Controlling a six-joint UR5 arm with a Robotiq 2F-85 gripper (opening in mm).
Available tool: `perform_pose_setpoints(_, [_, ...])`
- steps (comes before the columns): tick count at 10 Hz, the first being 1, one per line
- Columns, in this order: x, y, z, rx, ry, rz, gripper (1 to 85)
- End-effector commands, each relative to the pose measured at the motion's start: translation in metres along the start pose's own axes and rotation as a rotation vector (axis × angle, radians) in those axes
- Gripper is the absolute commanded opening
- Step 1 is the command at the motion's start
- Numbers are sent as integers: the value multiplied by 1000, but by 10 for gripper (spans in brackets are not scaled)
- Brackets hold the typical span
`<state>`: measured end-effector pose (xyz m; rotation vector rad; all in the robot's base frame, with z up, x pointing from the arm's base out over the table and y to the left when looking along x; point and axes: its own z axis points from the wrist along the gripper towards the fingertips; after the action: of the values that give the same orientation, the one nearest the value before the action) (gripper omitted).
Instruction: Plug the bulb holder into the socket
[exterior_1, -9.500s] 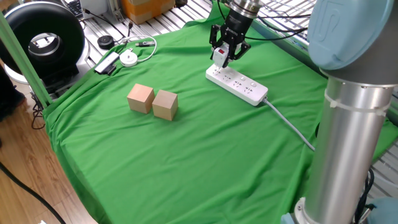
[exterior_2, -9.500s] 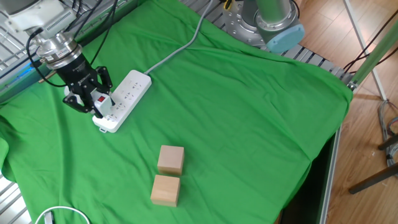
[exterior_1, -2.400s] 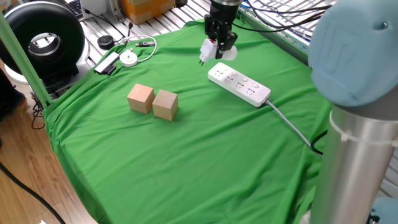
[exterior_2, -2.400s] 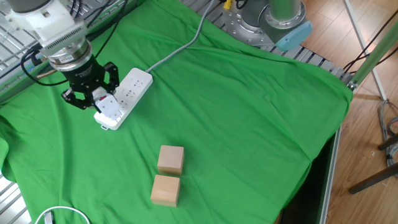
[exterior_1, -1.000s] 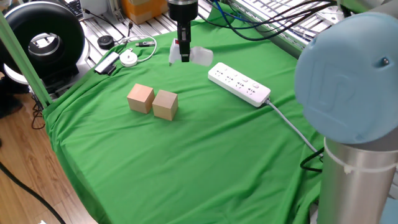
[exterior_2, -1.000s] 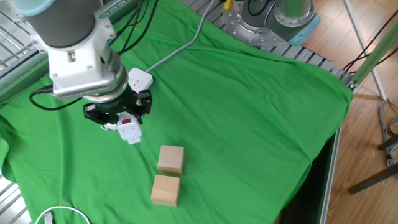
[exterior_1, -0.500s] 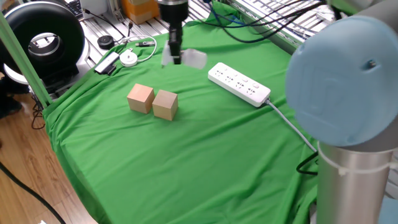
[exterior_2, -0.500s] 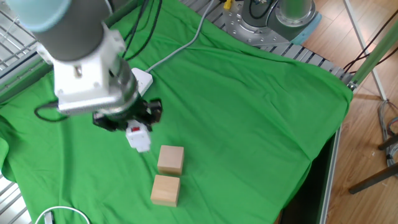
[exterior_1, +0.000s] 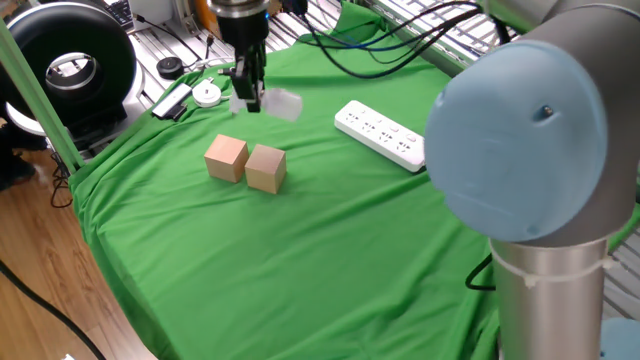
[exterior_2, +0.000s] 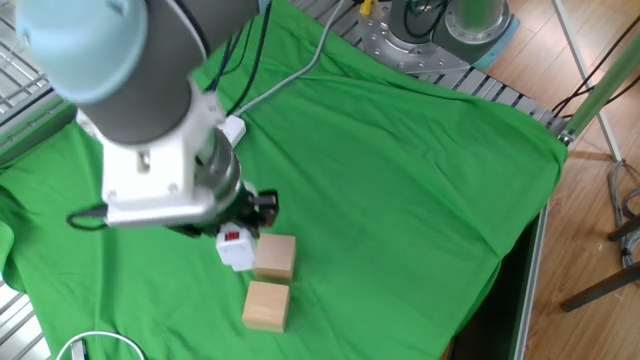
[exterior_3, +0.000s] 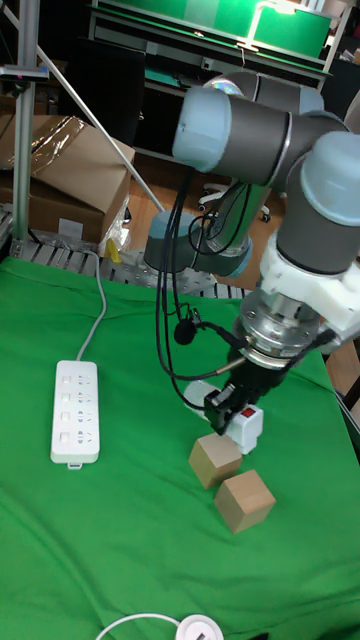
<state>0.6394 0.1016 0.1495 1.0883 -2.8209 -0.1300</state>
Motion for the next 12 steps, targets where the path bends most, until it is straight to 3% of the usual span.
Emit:
perform_pose_setpoints(1, [-8,0,19,-1,4,35,10])
perform_pose_setpoints(4, [-14,7,33,-6,2,66,10])
perform_pose_setpoints(6, [-7,10,40,5,34,91,10])
perform_pose_setpoints(9, [0,15,46,-16,39,92,10])
perform_pose_setpoints(10, [7,14,48,-1,63,103,10])
perform_pose_setpoints(12, [15,18,54,-7,90,114,10])
